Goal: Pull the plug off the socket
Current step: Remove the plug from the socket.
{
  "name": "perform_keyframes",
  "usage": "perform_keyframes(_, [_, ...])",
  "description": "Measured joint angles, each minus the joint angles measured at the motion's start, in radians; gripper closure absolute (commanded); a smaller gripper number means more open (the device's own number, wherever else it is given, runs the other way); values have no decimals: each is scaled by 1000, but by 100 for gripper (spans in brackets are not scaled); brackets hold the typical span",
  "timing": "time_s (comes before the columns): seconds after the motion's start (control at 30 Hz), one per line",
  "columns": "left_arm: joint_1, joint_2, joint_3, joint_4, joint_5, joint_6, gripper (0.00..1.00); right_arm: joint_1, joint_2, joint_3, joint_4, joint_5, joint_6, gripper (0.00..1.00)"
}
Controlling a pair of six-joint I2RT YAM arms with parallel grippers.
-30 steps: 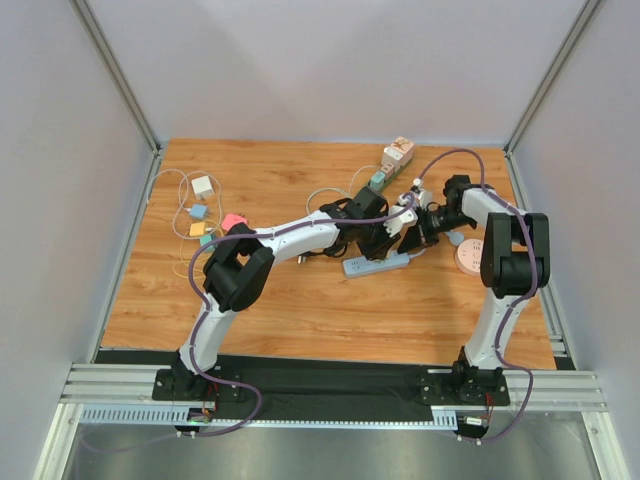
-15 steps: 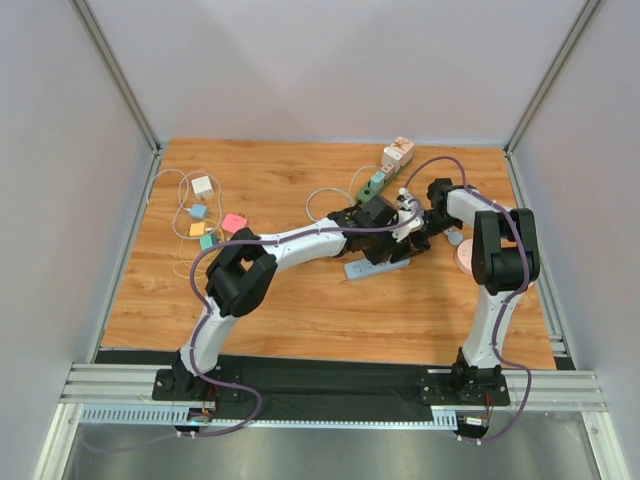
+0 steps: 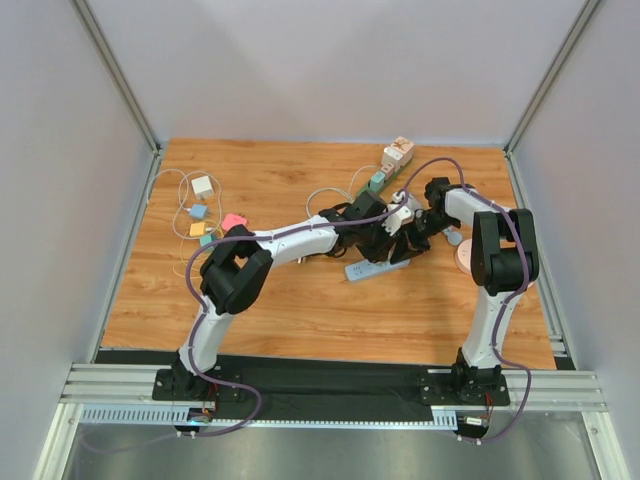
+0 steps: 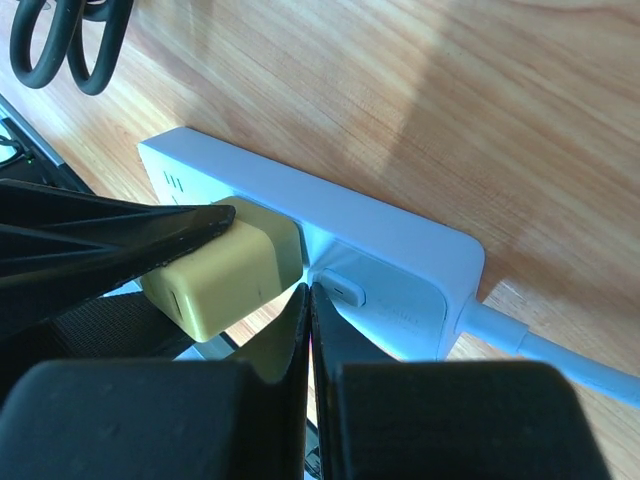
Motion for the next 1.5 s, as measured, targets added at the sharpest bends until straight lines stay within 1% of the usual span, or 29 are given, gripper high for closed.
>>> perform_keyframes(0.07, [-5, -3, -4, 4, -13, -2, 100, 2, 0, 0, 0, 3, 5, 100])
perform_keyframes(0.17, [-34, -10, -5, -5, -86, 22, 100, 2, 0, 0, -2, 5, 9, 100])
perform_keyframes(0.37, [-136, -20, -6, -29, -307, 165, 100, 4, -3, 0, -27, 20, 12, 100])
perform_keyframes(0.47, [-169, -20, 6, -58, -366, 212, 100, 5, -4, 0, -47, 26, 15, 100])
perform_keyframes(0.57, [-162, -20, 19, -88, -336, 197, 100, 12, -4, 0, -58, 34, 17, 100])
perform_keyframes(0.63, [-121, -21, 21, -90, -257, 136, 100, 16, -4, 0, -57, 39, 19, 100])
perform_keyframes(0.73, [-43, -26, 6, -67, -89, 17, 100, 18, -6, 0, -47, 41, 23, 100])
perform_keyframes(0.8, [-7, -26, -6, -52, -15, -40, 100, 20, -6, 0, -35, 41, 26, 100])
perform_keyframes(0.87, [2, -26, -6, -61, 7, -57, 100, 24, -6, 2, -32, 43, 30, 100])
perform_keyframes(0.97, [-21, -26, 6, -85, -44, -37, 100, 28, -6, 5, -32, 50, 31, 100])
perform_keyframes(1.2, [-151, -26, 36, -132, -315, 164, 100, 33, -12, 5, -55, 68, 34, 100])
perform_keyframes(1.27, [-177, -26, 51, -161, -367, 210, 100, 37, -13, 5, -70, 81, 34, 100])
perform_keyframes(1.37, [-179, -26, 82, -195, -377, 234, 100, 47, -13, 2, -87, 138, 31, 100])
perform_keyframes(1.43, [-157, -26, 102, -201, -324, 204, 100, 50, -7, -3, -84, 195, 27, 100])
perform_keyframes(1.5, [-116, -34, 108, -179, -238, 142, 100, 50, 3, -9, -69, 238, 23, 100])
